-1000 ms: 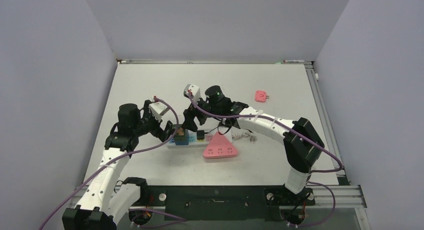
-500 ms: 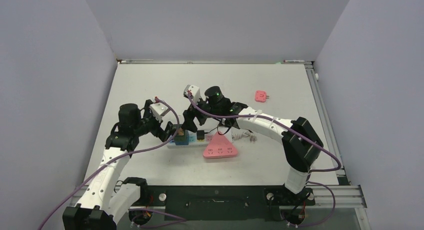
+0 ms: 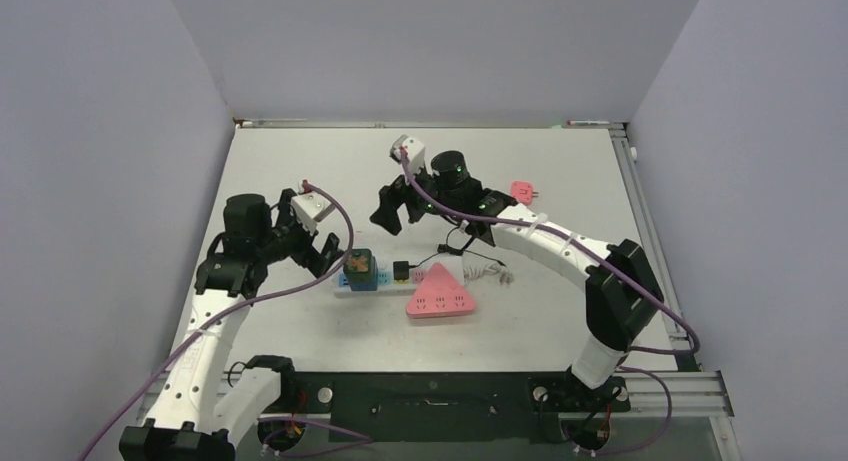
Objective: Insert the plug
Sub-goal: Pick up the plug from the center of the board.
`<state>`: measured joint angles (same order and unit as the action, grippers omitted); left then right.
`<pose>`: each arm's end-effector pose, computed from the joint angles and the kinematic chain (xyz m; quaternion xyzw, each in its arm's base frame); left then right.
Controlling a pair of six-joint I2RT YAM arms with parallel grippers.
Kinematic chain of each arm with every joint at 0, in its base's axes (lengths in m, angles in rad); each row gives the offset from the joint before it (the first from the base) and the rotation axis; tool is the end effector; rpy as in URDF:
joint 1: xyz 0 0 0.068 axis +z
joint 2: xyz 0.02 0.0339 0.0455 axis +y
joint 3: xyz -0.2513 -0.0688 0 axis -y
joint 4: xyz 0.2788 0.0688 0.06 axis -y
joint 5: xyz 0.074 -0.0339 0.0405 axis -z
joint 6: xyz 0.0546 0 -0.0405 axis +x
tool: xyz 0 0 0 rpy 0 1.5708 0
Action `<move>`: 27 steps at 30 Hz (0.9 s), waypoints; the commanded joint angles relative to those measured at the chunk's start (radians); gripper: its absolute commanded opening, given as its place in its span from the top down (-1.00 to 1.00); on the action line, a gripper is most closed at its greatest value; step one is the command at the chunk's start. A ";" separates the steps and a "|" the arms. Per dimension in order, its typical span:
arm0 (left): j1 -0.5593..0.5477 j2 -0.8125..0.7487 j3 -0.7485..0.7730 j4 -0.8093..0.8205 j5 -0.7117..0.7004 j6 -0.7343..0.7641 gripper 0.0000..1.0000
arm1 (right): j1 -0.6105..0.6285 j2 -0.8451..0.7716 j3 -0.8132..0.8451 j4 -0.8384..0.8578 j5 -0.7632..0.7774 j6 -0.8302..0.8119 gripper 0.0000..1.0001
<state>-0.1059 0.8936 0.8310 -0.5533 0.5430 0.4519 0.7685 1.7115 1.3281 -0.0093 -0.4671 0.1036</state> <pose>0.2388 -0.0538 0.2820 0.3540 0.7886 -0.1584 0.4771 0.3062 0.3302 0.2667 -0.3855 0.7226 0.4027 0.4086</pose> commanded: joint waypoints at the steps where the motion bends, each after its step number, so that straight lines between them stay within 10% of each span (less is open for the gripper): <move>1: 0.040 0.001 0.123 -0.087 -0.017 0.007 -0.92 | -0.064 -0.105 0.004 0.109 0.149 0.207 -0.79; 10: 0.090 0.021 0.232 0.012 -0.168 -0.121 -0.92 | -0.474 0.001 -0.175 0.525 -0.298 0.798 -0.79; 14: 0.097 0.050 0.243 0.063 -0.231 -0.177 -0.93 | -0.437 -0.039 0.009 -0.138 0.300 0.375 -0.79; 17: 0.098 0.094 0.272 0.032 -0.231 -0.168 -0.92 | -0.400 -0.019 0.132 -0.297 0.599 0.276 -0.79; 24: 0.096 0.112 0.237 0.036 -0.224 -0.151 -0.92 | -0.637 -0.018 -0.043 -0.099 0.330 0.488 -0.79; 27: 0.096 0.125 0.225 0.020 -0.215 -0.139 -0.92 | -0.559 0.028 0.023 -0.177 0.524 0.375 -0.79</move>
<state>-0.0154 1.0103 1.0595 -0.5571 0.3286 0.3035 0.1837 1.6966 1.3205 -0.1455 -0.0734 0.5301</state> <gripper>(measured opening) 0.963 0.898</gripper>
